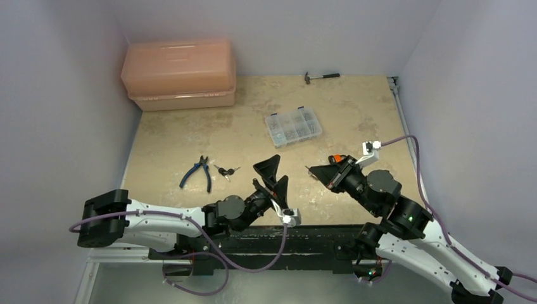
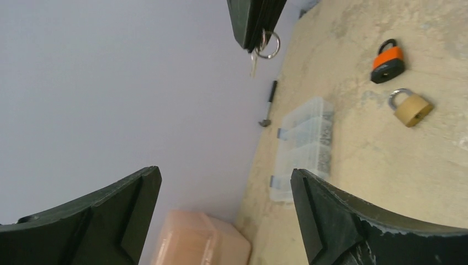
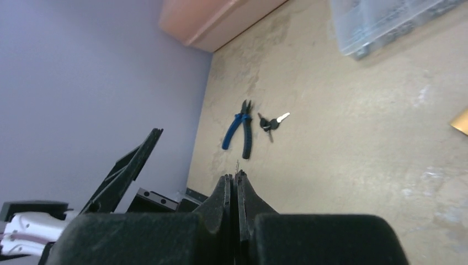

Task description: Unlock with the key

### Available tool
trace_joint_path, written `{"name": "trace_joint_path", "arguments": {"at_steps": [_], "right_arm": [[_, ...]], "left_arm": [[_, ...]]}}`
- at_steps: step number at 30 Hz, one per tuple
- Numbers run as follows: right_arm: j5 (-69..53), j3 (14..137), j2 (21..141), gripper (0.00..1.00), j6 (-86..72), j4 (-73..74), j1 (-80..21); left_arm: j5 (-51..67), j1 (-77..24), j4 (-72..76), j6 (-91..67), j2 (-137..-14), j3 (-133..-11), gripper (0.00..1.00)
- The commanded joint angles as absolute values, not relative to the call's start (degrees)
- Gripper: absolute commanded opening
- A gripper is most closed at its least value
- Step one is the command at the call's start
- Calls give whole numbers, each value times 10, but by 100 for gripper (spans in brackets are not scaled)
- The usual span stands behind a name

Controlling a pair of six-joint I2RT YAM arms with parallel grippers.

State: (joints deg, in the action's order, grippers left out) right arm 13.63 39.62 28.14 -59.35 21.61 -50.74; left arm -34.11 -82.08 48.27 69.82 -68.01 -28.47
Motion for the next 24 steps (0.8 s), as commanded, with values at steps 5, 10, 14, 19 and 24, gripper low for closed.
{"name": "trace_joint_path", "arguments": {"at_steps": [5, 10, 14, 19, 24], "right_arm": [[288, 418, 220, 0, -597, 317, -509], [334, 450, 202, 0, -585, 342, -509], [375, 476, 200, 0, -583, 368, -509], [426, 509, 191, 0, -612, 408, -509], [450, 520, 157, 0, -630, 422, -509]], "left_arm": [[-233, -764, 238, 353, -741, -438, 92], [-218, -741, 108, 200, -836, -572, 85], [-144, -710, 62, 118, -884, -632, 87], [-91, -647, 27, -2, -962, -709, 83], [-120, -622, -43, -72, -1072, -812, 79]]}}
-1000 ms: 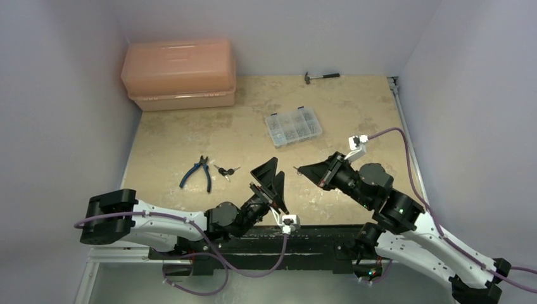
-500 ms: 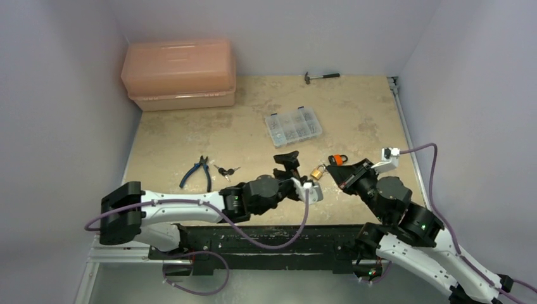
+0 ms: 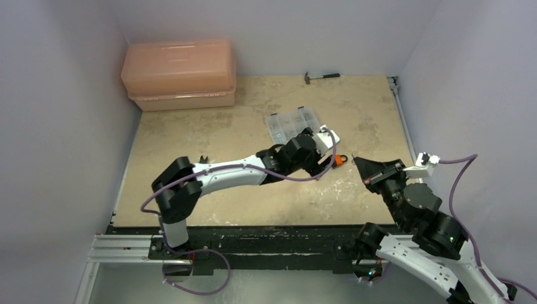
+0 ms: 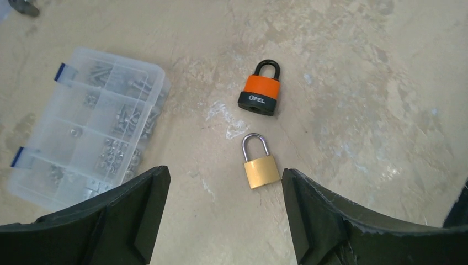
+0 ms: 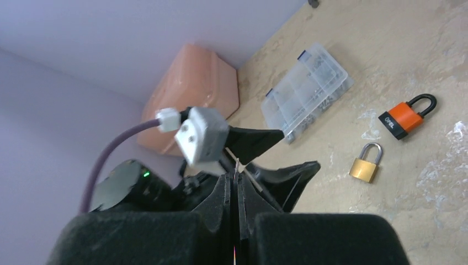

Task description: Unlock with the key

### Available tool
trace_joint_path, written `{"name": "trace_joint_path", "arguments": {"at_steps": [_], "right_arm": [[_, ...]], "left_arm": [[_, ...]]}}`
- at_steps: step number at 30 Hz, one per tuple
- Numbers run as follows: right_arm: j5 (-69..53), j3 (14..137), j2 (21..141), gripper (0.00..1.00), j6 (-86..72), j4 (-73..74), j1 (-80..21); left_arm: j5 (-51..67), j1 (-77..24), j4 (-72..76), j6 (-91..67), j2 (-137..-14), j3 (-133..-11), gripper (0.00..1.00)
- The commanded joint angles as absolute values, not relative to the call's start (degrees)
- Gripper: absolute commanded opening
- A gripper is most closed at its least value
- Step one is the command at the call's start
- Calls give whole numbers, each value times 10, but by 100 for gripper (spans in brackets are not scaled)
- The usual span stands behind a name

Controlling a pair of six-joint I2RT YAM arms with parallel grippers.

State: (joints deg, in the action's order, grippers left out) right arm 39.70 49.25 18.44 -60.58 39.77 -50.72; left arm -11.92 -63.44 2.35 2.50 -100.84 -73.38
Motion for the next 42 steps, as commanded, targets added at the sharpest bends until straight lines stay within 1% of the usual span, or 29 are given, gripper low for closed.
{"name": "trace_joint_path", "arguments": {"at_steps": [1, 5, 10, 13, 21, 23, 25, 31, 32, 34, 42], "right_arm": [[456, 523, 151, 0, -635, 431, -509], [466, 529, 133, 0, -658, 467, -509], [447, 516, 121, 0, -666, 477, -509], [433, 509, 121, 0, -668, 476, -509], [418, 507, 128, 0, -656, 465, -509], [416, 505, 130, 0, -656, 464, -509], [413, 502, 130, 0, -656, 461, -509], [408, 496, 130, 0, -662, 465, -509], [408, 496, 129, 0, -663, 468, -509], [410, 495, 128, 0, -664, 472, -509], [396, 462, 124, 0, -662, 450, -509]], "left_arm": [[-126, -620, -62, -80, -1098, -836, 78], [-119, -608, -132, -123, -1198, -926, 76], [-122, -603, -159, -158, -1256, -974, 71], [-145, -603, -198, -172, -1284, -1004, 64], [-129, -604, -196, -198, -1293, -985, 63], [-136, -605, -196, -199, -1291, -982, 61], [-138, -604, -195, -199, -1290, -982, 54], [-175, -603, -225, -216, -1283, -983, 29], [-184, -603, -226, -225, -1273, -973, 21], [-221, -602, -225, -261, -1245, -945, 0], [-333, -591, -265, -535, -1105, -800, 0]]}}
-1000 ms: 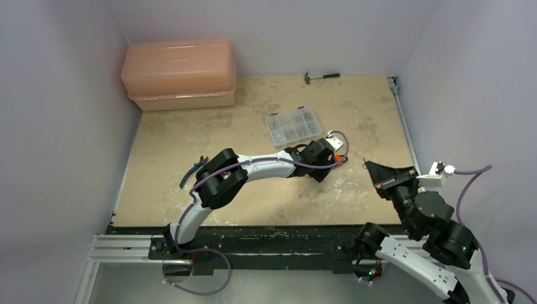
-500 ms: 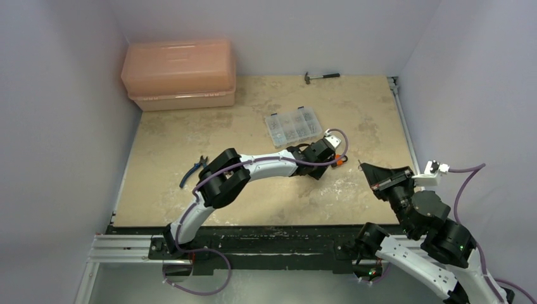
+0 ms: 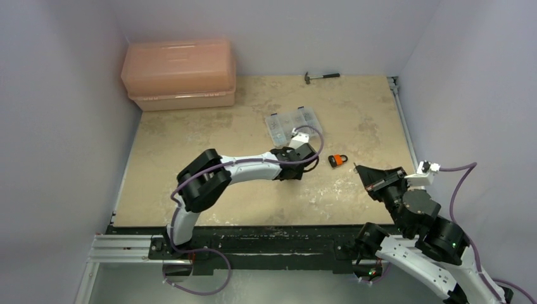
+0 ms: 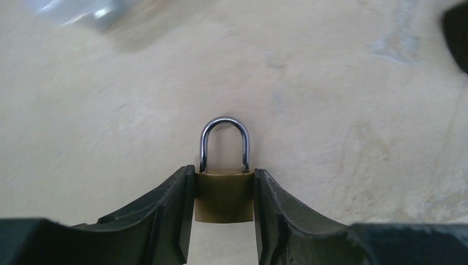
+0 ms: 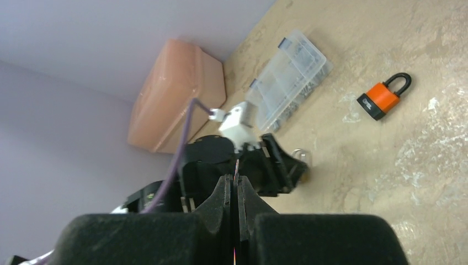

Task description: Unlock with the key

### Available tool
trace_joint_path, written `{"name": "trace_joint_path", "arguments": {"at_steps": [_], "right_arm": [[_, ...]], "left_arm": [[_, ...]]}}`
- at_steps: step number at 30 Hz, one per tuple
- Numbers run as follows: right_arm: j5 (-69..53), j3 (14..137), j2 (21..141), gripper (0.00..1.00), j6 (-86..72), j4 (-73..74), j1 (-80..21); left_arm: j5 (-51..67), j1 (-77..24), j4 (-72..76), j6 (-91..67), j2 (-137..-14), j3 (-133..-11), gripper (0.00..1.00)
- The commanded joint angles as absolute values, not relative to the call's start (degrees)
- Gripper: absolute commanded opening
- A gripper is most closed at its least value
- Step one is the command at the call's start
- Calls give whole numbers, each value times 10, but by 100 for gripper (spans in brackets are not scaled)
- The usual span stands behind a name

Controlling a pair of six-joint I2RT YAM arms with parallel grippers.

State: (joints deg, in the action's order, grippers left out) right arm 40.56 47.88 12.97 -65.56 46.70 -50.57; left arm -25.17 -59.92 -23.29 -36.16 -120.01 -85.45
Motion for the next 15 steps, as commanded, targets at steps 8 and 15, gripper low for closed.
{"name": "trace_joint_path", "arguments": {"at_steps": [8, 15], "right_arm": [[375, 421, 137, 0, -670, 423, -509], [364, 399, 150, 0, -675, 406, -509]], "left_arm": [[-347, -579, -269, -779, -970, -601, 0], [-346, -579, -338, -962, -941, -532, 0]]}}
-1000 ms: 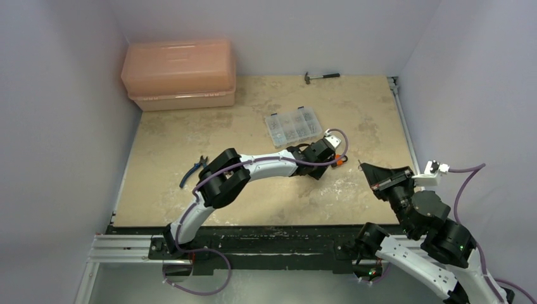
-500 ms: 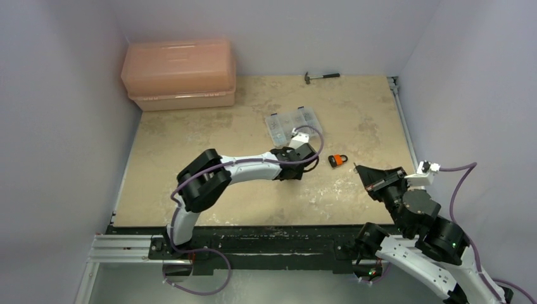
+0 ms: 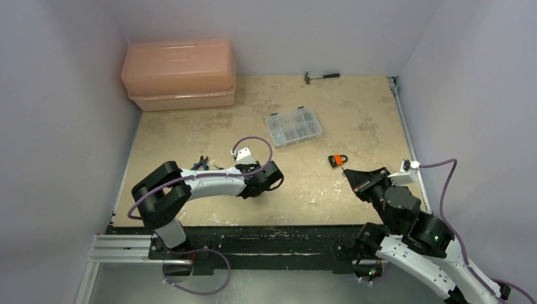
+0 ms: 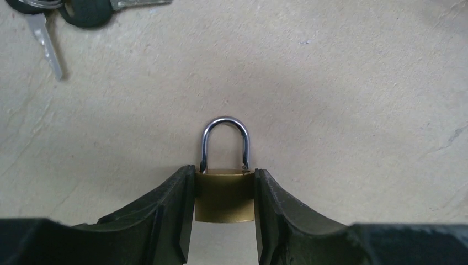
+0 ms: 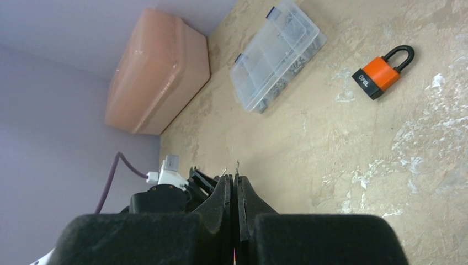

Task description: Unlock with the key

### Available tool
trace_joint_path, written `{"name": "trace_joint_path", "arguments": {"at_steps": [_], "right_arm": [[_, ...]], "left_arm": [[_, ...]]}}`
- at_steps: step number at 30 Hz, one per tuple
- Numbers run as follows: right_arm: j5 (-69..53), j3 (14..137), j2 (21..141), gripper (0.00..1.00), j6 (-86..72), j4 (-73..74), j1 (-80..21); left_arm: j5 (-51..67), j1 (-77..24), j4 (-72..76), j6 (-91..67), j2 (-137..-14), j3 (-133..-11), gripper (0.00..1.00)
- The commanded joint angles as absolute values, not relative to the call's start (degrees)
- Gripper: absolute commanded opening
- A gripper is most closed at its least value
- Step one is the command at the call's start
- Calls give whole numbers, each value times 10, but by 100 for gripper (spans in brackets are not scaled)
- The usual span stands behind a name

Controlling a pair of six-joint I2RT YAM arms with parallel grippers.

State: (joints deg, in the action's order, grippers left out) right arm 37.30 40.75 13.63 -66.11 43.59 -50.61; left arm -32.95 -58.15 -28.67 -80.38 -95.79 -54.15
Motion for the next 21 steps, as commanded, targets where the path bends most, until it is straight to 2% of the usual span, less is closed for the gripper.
{"name": "trace_joint_path", "arguments": {"at_steps": [1, 3, 4, 6, 7, 8, 9, 13, 16, 21], "right_arm": [[362, 398, 151, 0, -677, 405, -509], [360, 396, 153, 0, -678, 405, -509], [359, 397, 154, 0, -678, 406, -509], [359, 399, 155, 0, -676, 409, -509], [359, 402, 156, 0, -674, 411, -509], [359, 405, 156, 0, -673, 416, -509], [360, 406, 156, 0, -672, 422, -509], [355, 403, 149, 0, -671, 436, -509], [350, 396, 142, 0, -671, 437, -509], [345, 393, 140, 0, -655, 436, -509]], "left_arm": [[-346, -579, -363, -987, -947, -539, 0], [-335, -579, -377, -1010, -960, -549, 0], [-326, -579, -360, -1001, -962, -547, 7], [-314, -579, -329, -964, -959, -545, 42], [-322, -580, -326, -940, -953, -548, 74], [-330, -580, -326, -918, -945, -549, 94], [-340, -580, -320, -886, -929, -547, 98], [-375, -580, -296, -738, -873, -547, 99], [-346, -579, -223, -514, -825, -552, 99], [-303, -579, -202, -207, -773, -589, 98]]}}
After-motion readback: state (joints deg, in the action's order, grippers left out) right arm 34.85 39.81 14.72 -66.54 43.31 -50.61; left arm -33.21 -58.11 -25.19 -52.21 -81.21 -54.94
